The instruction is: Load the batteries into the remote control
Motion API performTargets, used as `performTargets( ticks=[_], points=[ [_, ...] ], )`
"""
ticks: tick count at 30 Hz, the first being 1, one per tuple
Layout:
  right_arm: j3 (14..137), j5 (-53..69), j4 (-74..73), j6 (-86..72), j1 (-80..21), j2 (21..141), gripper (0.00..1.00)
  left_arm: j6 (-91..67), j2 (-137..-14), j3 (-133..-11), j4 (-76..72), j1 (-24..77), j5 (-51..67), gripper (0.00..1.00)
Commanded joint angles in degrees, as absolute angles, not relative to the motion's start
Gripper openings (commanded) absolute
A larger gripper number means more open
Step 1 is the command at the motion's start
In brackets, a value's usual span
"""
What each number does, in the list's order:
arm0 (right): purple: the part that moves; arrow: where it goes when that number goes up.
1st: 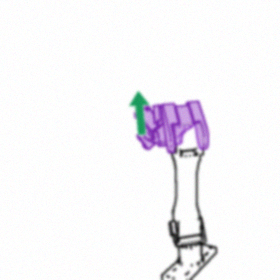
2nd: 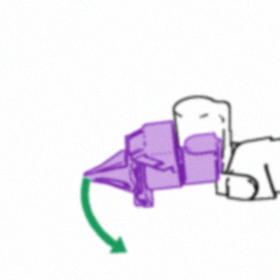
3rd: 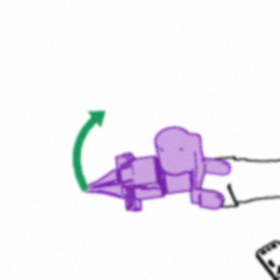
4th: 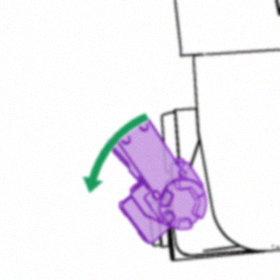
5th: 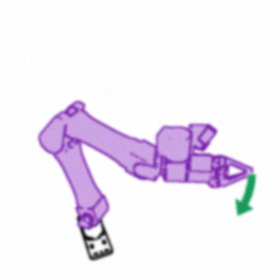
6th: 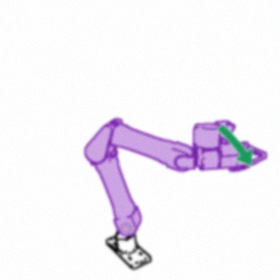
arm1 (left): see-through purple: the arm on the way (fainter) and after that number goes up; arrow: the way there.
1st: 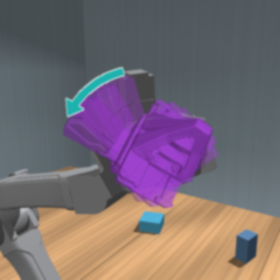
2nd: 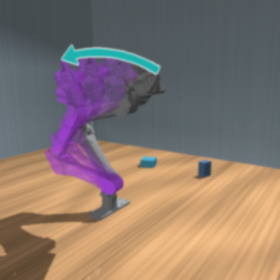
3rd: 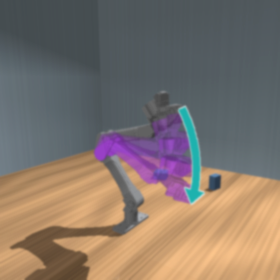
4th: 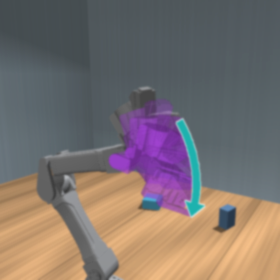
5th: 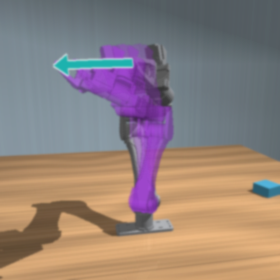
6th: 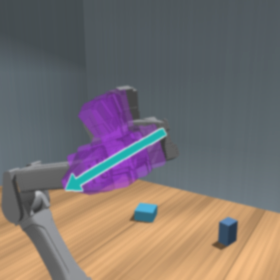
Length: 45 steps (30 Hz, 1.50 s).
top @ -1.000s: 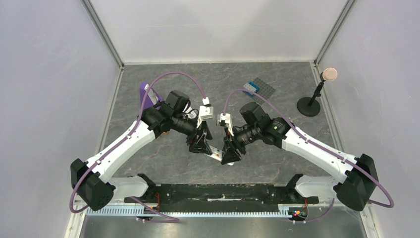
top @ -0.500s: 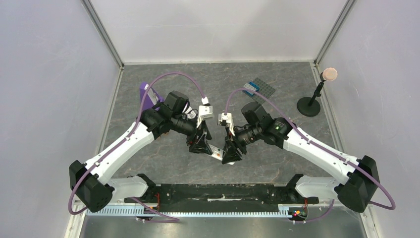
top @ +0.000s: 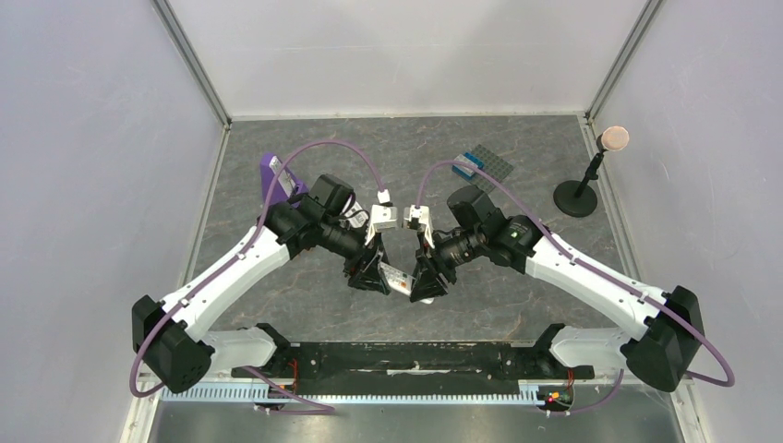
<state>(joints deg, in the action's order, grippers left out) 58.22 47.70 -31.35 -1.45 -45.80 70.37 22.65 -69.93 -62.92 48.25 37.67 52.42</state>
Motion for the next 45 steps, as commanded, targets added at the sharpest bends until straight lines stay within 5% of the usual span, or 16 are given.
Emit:
performTargets(
  ticks=[1,9,12,17,19,27,36,45],
  points=[
    [60.74,47.99,-29.35,-3.06,-46.06,70.90,0.18,22.64,-68.50,-62.28,44.61,37.52,52.78,0.66],
    [60.92,45.73,-25.68,-7.50,-46.01,70.90,0.31,19.34,-67.26,-62.01,43.87,37.57,56.07,0.02],
    [59.95,45.40,-22.07,-10.41,-46.03,69.62,0.41,15.31,-65.20,-60.72,40.52,37.45,56.47,0.02],
    [54.25,37.44,-8.54,-18.80,-46.08,62.74,0.87,-0.86,-59.31,-56.82,27.22,37.47,54.06,0.02],
    [49.30,31.64,1.45,-24.64,-46.05,58.00,0.97,-9.33,-56.08,-54.35,18.86,37.44,51.01,0.02],
    [29.88,7.35,37.37,-50.28,-46.30,44.23,0.98,-43.09,-45.30,-44.78,-6.24,37.55,34.99,0.02],
    [32.05,0.36,47.57,-59.74,-47.98,50.60,0.98,-62.26,-43.23,-41.04,-15.35,37.53,25.06,0.02],
    [38.70,-2.68,48.03,-63.88,-49.66,58.80,0.98,-63.73,-44.38,-40.35,-15.76,37.53,26.87,0.02]
  ],
)
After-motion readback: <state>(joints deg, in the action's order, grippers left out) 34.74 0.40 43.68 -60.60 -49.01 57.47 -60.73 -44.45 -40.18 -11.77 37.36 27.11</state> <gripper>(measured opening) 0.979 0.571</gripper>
